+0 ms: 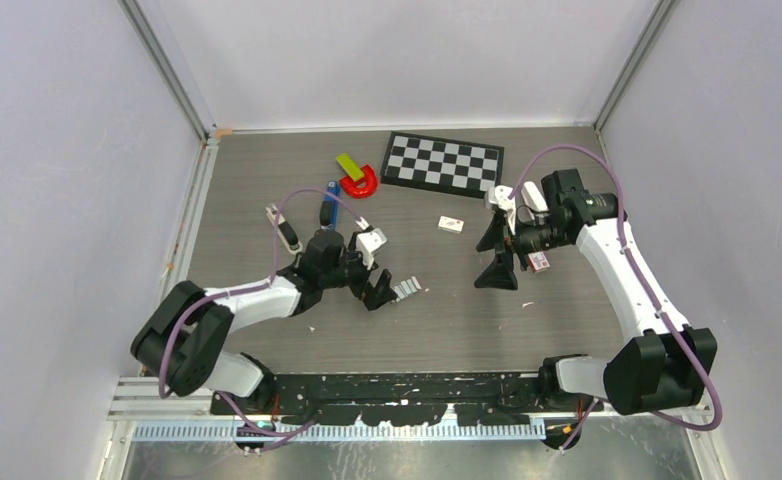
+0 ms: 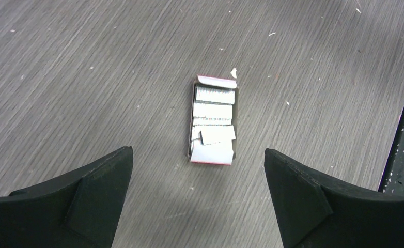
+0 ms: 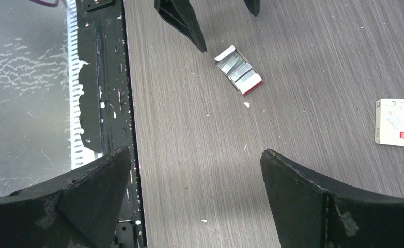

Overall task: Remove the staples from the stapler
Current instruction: Adjust the staple box at the center of the board.

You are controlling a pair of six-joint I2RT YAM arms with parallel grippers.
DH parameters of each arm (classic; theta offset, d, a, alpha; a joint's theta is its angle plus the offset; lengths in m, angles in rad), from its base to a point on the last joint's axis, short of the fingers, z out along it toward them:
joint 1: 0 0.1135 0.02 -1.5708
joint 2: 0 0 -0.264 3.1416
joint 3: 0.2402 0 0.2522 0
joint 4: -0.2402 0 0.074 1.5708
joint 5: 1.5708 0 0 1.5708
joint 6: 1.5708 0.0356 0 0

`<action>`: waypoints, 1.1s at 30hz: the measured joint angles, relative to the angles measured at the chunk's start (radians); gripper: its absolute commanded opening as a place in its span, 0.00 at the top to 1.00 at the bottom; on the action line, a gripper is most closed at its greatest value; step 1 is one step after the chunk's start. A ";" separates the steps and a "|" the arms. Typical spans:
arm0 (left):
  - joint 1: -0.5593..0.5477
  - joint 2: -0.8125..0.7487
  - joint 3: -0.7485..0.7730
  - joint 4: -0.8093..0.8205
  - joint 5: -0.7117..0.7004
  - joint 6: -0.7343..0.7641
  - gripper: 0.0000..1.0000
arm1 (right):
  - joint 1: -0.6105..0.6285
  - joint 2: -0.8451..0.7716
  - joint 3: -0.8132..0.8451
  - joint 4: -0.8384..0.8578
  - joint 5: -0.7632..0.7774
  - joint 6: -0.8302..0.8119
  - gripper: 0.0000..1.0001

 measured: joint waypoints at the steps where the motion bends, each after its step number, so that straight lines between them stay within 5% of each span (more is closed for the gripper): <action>1: 0.000 0.024 0.019 -0.009 0.008 0.004 0.02 | 0.000 0.003 0.000 -0.004 -0.001 -0.003 0.01; 12: -0.023 0.171 0.109 -0.030 0.064 0.005 0.07 | 0.000 0.021 0.000 -0.038 -0.003 -0.029 0.00; 33: -0.194 0.214 0.126 -0.061 -0.197 0.140 0.24 | 0.000 0.047 0.001 -0.058 -0.003 -0.042 0.00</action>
